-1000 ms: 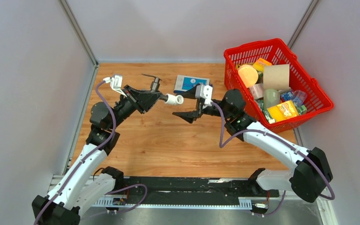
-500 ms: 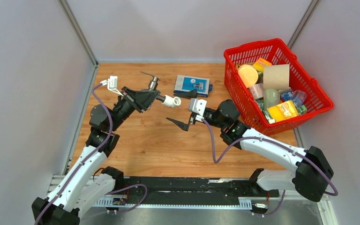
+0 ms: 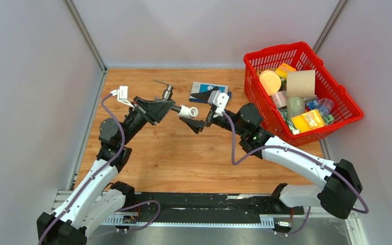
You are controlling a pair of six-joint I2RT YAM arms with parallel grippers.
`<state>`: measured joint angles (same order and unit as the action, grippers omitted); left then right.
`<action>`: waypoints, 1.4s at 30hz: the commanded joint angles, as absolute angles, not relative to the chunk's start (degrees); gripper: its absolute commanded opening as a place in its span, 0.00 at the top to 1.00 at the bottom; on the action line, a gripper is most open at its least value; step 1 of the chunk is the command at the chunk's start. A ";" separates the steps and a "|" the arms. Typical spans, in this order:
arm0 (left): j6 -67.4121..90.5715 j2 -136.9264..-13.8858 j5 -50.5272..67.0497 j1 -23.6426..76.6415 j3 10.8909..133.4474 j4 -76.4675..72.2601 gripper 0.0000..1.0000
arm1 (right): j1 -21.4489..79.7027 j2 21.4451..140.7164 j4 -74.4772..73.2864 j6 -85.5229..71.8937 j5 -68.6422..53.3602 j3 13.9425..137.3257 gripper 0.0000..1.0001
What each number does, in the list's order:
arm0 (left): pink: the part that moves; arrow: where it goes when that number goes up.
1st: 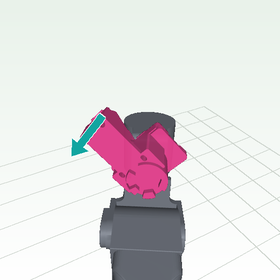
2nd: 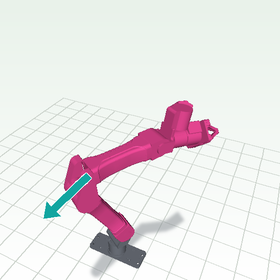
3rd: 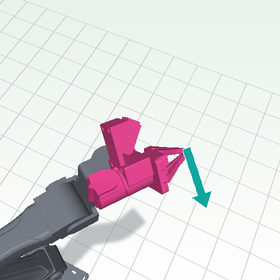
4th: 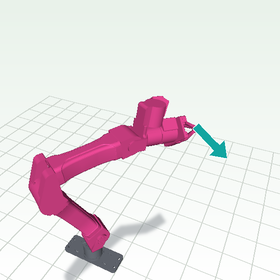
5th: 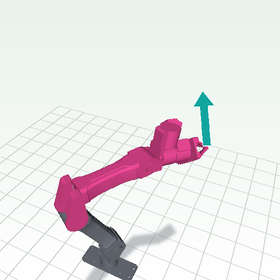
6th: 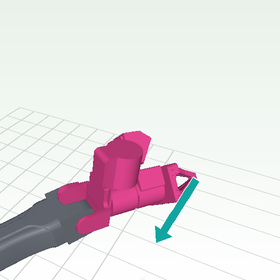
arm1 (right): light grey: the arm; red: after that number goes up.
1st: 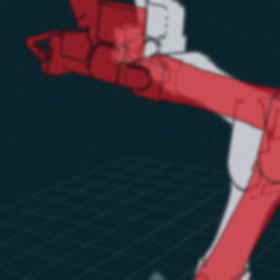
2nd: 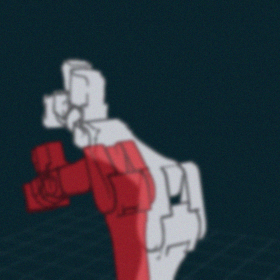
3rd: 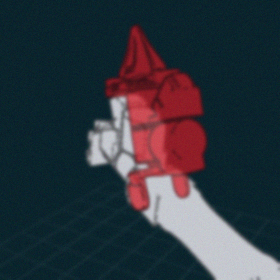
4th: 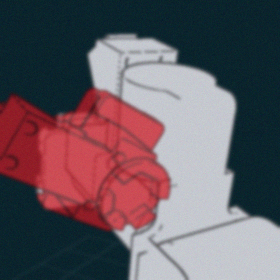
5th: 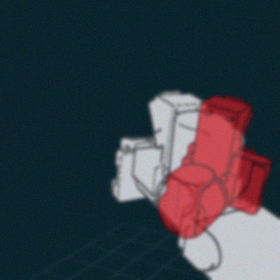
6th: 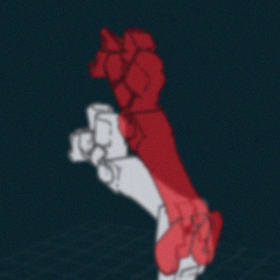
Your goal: Install the water faucets
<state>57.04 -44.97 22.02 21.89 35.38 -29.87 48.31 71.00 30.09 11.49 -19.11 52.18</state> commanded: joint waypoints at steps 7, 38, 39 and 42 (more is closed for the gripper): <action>58.54 -44.12 25.13 22.06 35.07 -42.18 1.00 | 48.34 71.02 33.92 4.49 -20.83 52.03 0.31; 40.26 -45.97 27.97 20.39 33.58 -39.07 1.00 | 39.29 70.94 17.59 -8.36 -26.05 57.22 0.05; 40.08 -45.53 25.17 20.48 33.49 -37.11 1.00 | 39.29 70.06 17.14 -7.13 -23.58 56.43 0.00; 40.25 -45.35 18.75 20.39 33.57 -26.32 1.00 | 39.29 66.55 16.17 -4.67 -17.60 54.06 0.00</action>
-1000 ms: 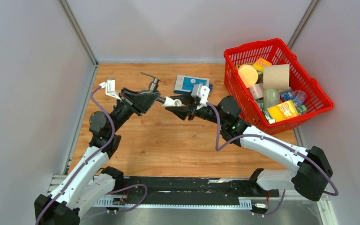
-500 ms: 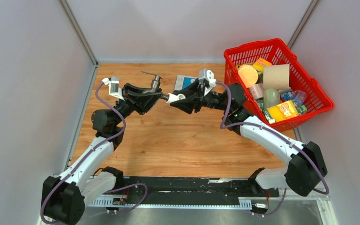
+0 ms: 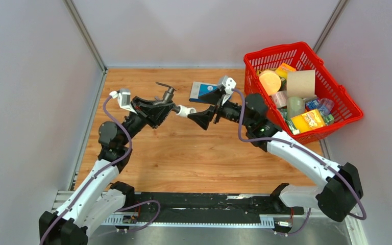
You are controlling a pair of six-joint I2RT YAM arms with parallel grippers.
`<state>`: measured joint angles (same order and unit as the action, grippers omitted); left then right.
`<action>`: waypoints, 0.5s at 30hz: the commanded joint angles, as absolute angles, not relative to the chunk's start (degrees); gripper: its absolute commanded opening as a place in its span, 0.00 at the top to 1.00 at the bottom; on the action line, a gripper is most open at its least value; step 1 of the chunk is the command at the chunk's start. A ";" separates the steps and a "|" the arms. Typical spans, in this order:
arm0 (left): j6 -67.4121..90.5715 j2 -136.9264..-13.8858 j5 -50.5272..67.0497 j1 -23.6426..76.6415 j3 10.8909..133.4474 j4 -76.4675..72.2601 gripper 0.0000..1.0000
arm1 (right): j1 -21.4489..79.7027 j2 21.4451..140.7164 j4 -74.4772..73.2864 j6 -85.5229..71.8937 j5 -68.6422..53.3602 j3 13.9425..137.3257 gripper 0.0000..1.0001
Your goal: Install the water faucets
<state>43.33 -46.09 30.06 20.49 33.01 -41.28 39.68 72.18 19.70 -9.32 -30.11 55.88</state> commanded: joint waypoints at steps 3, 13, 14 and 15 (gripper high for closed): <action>41.21 -45.70 11.18 20.48 32.96 -15.25 1.00 | 39.29 62.42 15.82 -3.61 -11.01 50.99 0.00; 48.85 -46.58 -1.91 20.30 22.77 -10.19 1.00 | 39.29 48.88 9.93 -5.71 3.42 41.67 0.00; 49.82 -47.02 -2.80 19.69 20.59 -10.72 1.00 | 39.29 47.65 9.93 -5.80 4.21 40.62 0.00; 52.01 -47.20 -2.90 18.99 19.52 -12.38 1.00 | 39.37 46.24 9.93 -5.80 5.09 39.65 0.00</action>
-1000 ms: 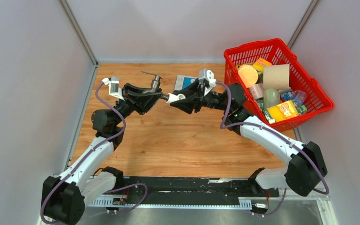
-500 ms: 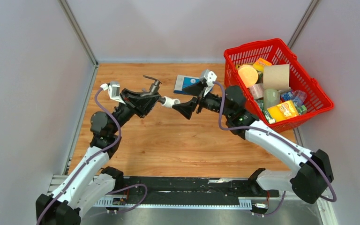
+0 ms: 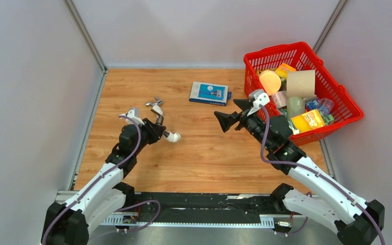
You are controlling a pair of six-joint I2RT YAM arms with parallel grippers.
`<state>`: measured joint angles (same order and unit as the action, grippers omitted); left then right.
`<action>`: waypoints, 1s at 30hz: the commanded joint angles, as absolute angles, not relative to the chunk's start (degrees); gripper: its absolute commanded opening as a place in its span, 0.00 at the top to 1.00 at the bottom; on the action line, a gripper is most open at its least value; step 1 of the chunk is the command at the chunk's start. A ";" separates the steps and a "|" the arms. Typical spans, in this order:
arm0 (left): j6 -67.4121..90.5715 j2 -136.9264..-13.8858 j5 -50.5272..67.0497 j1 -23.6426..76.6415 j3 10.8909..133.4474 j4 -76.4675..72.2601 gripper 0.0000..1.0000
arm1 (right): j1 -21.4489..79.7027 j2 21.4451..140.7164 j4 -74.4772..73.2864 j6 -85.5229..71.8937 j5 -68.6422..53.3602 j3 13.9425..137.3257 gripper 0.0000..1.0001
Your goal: Install the water faucets
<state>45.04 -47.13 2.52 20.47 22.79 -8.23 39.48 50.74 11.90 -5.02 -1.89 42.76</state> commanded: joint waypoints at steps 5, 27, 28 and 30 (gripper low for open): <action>55.63 -50.70 -0.46 12.06 14.16 -17.13 1.00 | 39.29 40.35 7.91 -5.01 8.08 36.65 0.00; 43.69 -43.44 -7.46 3.16 28.90 17.39 0.27 | 39.29 26.46 0.26 -4.49 19.68 37.35 0.00; 41.94 -42.72 -8.34 3.08 30.05 20.19 0.27 | 39.29 26.11 0.26 -4.31 20.56 37.27 0.00; 39.83 -40.17 -11.41 3.16 33.21 24.67 0.26 | 39.20 25.23 0.18 -3.87 22.40 37.18 0.00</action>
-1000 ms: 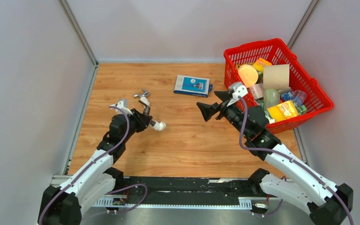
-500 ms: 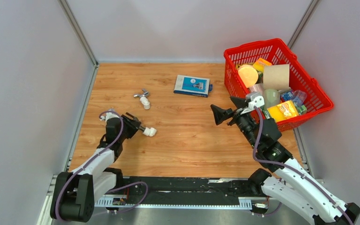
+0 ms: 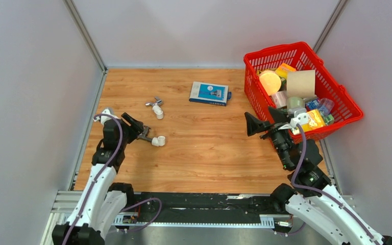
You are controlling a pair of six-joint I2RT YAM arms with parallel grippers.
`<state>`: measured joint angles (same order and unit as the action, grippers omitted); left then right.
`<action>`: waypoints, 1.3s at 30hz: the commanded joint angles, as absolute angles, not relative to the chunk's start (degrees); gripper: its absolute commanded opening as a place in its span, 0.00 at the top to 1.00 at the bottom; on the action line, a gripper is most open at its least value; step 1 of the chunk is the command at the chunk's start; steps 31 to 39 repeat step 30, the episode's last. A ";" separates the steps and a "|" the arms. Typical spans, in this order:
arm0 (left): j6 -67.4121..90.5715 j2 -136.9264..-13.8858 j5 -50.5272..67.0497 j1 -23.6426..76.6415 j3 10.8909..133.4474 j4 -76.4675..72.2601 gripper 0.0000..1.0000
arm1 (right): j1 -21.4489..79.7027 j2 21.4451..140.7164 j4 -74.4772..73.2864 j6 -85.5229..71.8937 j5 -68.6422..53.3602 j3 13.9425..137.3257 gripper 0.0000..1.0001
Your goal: Install the water faucets
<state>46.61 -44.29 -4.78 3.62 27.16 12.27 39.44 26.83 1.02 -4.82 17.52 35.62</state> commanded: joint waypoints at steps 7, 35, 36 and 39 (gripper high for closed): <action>28.93 -30.87 -20.46 3.16 48.13 35.32 0.26 | 39.29 22.77 -2.20 -0.97 25.57 38.49 0.00; 6.68 -16.97 -18.28 13.71 61.18 27.95 0.26 | 39.29 22.14 -0.88 4.74 35.77 43.77 0.00; 6.68 -16.97 -18.28 13.71 61.18 27.95 0.26 | 39.29 22.14 -0.88 4.74 35.77 43.77 0.00; 6.68 -16.97 -18.28 13.71 61.18 27.95 0.26 | 39.29 22.14 -0.88 4.74 35.77 43.77 0.00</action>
